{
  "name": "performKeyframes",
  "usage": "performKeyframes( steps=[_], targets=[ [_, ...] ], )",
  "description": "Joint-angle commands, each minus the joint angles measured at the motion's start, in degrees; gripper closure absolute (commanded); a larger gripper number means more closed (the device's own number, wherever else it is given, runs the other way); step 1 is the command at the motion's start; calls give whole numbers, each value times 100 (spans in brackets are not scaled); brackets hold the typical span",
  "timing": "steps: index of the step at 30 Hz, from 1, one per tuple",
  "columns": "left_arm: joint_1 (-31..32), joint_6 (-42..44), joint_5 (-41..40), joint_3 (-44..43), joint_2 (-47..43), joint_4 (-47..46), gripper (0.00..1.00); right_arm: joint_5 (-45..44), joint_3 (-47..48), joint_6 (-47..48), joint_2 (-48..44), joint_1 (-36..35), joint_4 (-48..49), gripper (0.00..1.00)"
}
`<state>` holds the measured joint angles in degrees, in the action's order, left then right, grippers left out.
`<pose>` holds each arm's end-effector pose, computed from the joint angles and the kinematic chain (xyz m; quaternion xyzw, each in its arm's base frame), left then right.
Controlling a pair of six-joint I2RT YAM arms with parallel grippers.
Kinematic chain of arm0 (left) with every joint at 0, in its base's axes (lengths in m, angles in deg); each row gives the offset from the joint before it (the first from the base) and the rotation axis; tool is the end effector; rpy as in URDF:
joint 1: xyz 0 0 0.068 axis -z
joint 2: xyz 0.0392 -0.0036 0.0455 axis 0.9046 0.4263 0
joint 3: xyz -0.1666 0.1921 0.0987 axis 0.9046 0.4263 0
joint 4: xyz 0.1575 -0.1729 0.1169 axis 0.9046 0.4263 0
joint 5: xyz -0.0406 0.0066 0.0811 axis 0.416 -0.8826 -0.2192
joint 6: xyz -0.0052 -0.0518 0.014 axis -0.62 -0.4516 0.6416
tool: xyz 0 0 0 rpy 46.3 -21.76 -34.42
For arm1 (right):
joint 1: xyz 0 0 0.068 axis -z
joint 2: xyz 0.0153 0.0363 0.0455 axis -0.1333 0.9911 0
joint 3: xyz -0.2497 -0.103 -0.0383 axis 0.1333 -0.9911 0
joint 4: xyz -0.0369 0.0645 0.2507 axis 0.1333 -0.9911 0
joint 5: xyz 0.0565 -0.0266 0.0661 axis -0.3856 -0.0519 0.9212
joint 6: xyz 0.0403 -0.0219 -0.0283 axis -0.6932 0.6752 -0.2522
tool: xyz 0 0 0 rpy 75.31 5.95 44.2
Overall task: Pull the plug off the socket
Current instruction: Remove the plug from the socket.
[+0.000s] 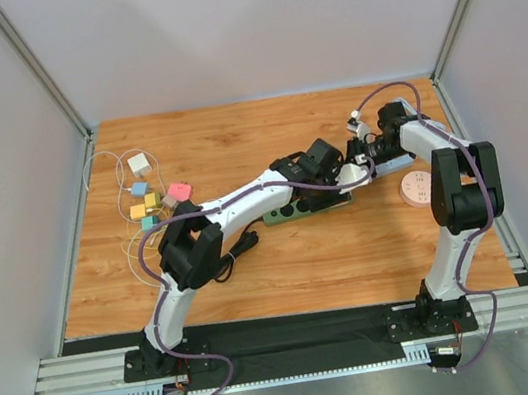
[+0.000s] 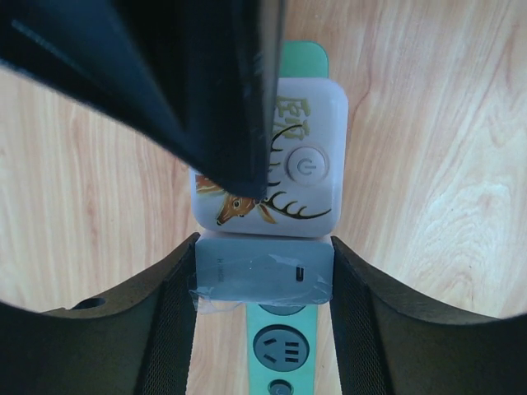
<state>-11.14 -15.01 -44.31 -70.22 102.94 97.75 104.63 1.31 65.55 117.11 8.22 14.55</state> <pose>0.2871 -0.3946 0.2199 0.6445 0.6953 -0.1004 0.3019 0.3622 0.0257 0.1871 -0.0389 0.8827 0.4595 0.0904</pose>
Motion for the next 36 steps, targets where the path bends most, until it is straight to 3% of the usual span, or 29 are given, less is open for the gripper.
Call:
performKeyframes(
  steps=[1,5,15,17,24,29,32,33,36],
  targets=[
    [262,272,-791,136,-168,-104,100,-1652,-80,240,382,-29,500,100],
    [192,132,-495,5,-142,45,100,-1723,-89,249,399,-29,500,100],
    [-704,-1142,2292,-769,-97,406,100,-1916,-80,284,443,-29,509,100],
    [-661,-1108,2083,-717,-150,327,100,-2030,-62,293,452,-186,500,100],
    [199,76,-752,486,-756,-832,100,-2215,-71,302,504,-258,518,100],
    [271,369,-1012,497,-739,-728,100,-2286,-71,319,540,-267,518,100],
    [105,28,-207,111,-643,-220,100,-2347,-71,328,540,-284,518,100],
    [-131,-218,650,-273,-512,147,100,-2365,-80,337,540,-293,526,100],
    [-588,-1141,1997,-750,-318,441,100,-2400,-88,363,566,-284,518,100]
  ],
)
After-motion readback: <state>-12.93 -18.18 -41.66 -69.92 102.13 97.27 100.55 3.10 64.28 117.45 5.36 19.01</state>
